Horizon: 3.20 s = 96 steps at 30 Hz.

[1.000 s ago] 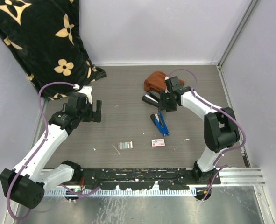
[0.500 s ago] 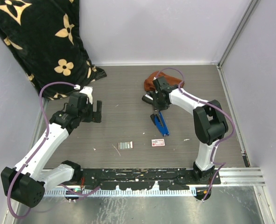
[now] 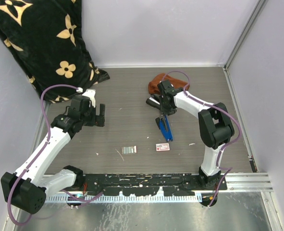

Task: Load the staples into the stapler
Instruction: Open the stapler at the center of the board.

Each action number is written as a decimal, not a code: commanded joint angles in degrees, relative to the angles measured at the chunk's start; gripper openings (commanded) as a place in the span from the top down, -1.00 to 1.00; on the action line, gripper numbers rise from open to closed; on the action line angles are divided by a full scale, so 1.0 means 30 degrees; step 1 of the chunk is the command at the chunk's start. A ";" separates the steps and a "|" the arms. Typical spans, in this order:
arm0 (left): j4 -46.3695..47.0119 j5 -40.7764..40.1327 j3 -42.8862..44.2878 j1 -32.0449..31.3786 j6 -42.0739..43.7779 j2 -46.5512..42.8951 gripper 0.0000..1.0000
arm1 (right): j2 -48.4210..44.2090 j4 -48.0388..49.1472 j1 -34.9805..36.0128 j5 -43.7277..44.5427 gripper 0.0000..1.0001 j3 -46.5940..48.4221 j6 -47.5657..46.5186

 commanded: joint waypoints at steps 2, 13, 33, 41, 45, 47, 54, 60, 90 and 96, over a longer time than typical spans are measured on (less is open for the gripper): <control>0.0317 0.0261 0.0483 0.0044 0.0264 -0.0136 -0.96 | -0.0486 -0.0129 0.0050 0.0380 0.27 -0.0015 0.0209; 0.0342 0.0327 0.0443 0.0049 0.0263 -0.0289 -0.96 | 0.0162 0.0115 0.0058 0.0261 0.37 -0.0522 0.0466; 0.2199 0.3933 -0.0520 0.0056 -0.2693 -0.1646 -0.99 | -0.2649 0.1478 0.0013 -0.1192 0.99 -0.0729 0.1853; 0.9280 0.6630 -0.2995 -0.2965 -0.8978 -0.2763 -0.82 | -0.7148 0.5340 0.0034 -0.4304 0.99 -0.3526 0.3553; 1.0716 0.6307 -0.2357 -0.5778 -0.8513 -0.0577 -0.83 | -0.9048 0.8876 0.0030 -0.6391 0.99 -0.6193 0.5220; 1.1583 0.6662 -0.1995 -0.6481 -0.7970 0.0582 -0.83 | -0.9627 1.0388 0.0042 -0.7283 0.98 -0.7294 0.5804; 1.4837 0.8512 -0.1487 -0.6753 -0.5657 0.2984 -0.86 | -1.1108 1.3961 0.0122 -0.8832 0.99 -1.0160 0.6327; 1.4757 0.9723 -0.0293 -0.6755 -0.2376 0.5412 -0.85 | -1.1395 1.4130 0.0135 -0.9524 0.99 -1.0523 0.6168; 1.0803 0.9805 0.2626 -0.7799 0.3369 0.8034 0.99 | -1.1965 1.2996 -0.0728 -0.7723 0.99 -1.1540 0.7603; 1.0784 0.9265 0.1965 -0.7851 0.3614 0.6623 1.00 | -1.1805 1.3919 -0.2643 -0.8398 0.99 -1.2586 0.8376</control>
